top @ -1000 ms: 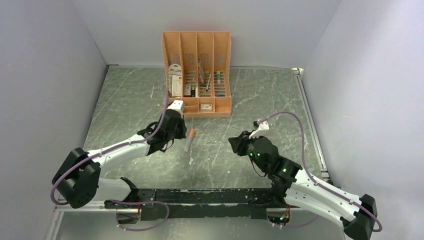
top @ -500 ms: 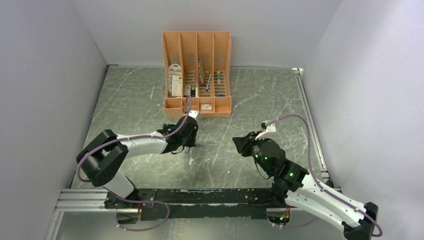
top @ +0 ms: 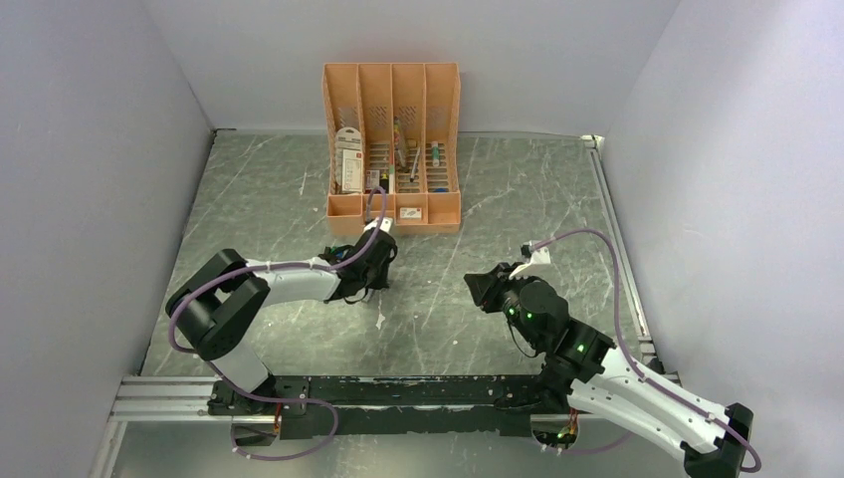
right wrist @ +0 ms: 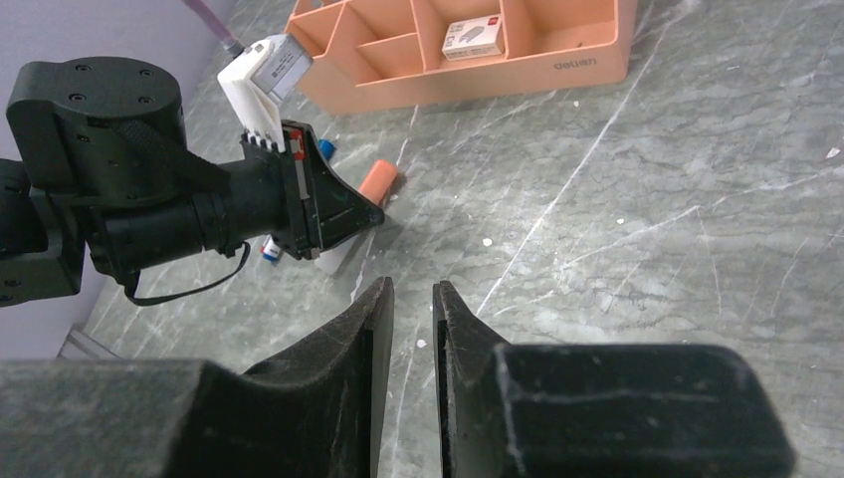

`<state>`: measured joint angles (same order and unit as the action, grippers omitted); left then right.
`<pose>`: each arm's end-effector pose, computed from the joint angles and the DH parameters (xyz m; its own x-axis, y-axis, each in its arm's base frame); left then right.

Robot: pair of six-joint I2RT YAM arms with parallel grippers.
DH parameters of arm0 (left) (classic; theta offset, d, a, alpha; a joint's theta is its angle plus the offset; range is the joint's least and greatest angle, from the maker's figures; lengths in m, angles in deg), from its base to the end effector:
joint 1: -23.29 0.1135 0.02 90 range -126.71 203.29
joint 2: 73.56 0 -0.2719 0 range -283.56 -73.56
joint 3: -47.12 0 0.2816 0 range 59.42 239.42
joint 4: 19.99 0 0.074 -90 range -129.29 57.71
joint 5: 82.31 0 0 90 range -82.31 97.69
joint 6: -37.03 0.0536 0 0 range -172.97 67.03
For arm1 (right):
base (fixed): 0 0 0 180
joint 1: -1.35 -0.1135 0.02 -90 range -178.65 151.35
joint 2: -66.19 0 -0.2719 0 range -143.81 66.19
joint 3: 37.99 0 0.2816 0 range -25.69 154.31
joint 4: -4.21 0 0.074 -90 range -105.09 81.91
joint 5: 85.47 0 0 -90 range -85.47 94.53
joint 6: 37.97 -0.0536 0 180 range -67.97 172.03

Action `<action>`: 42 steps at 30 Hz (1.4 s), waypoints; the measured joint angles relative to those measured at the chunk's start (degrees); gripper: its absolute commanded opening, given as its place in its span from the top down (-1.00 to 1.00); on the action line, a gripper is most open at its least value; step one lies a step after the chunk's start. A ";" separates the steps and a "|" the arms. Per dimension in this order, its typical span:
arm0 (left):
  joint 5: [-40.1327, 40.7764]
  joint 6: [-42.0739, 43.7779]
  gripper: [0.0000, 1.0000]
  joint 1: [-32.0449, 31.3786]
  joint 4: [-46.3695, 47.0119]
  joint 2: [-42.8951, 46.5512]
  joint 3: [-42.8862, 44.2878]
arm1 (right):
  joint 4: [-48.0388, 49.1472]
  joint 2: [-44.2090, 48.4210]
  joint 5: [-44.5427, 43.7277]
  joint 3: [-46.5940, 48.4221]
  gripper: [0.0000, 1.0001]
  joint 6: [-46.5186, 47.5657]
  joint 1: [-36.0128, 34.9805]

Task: Insert the pens into the pen caps

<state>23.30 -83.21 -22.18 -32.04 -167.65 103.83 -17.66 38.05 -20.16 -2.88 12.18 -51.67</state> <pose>0.2521 -0.2357 0.1183 -0.7442 0.0648 -0.6648 0.2188 0.9640 -0.1510 0.1252 0.1290 0.2444 -0.4282 0.3991 -0.8107 -0.2717 0.7988 0.5368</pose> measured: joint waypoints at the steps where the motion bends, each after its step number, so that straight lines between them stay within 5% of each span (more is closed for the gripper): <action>1: 0.13 -0.02 0.86 0.22 0.00 0.00 0.00 | -0.02 -0.02 0.00 0.00 0.59 0.00 0.00; 32: 0.07 1.55 0.86 8.90 -0.11 8.11 -5.49 | 2.89 -6.25 -0.07 0.00 0.60 1.31 0.00; 34: -0.76 1.95 0.76 8.90 -0.04 9.38 -5.49 | 2.91 -6.36 0.04 0.00 0.60 1.29 0.00; 39: -3.63 2.93 -0.01 8.90 1.49 13.33 -5.64 | 3.04 -6.36 0.04 0.00 0.60 1.29 0.00; 42: -5.95 3.21 -0.13 8.90 4.09 18.27 -7.26 | 3.15 -6.51 0.02 0.00 0.38 1.29 0.00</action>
<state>17.36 -79.99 -13.29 -27.95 -149.37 96.57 -14.51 31.54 -20.14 -2.88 13.47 -51.67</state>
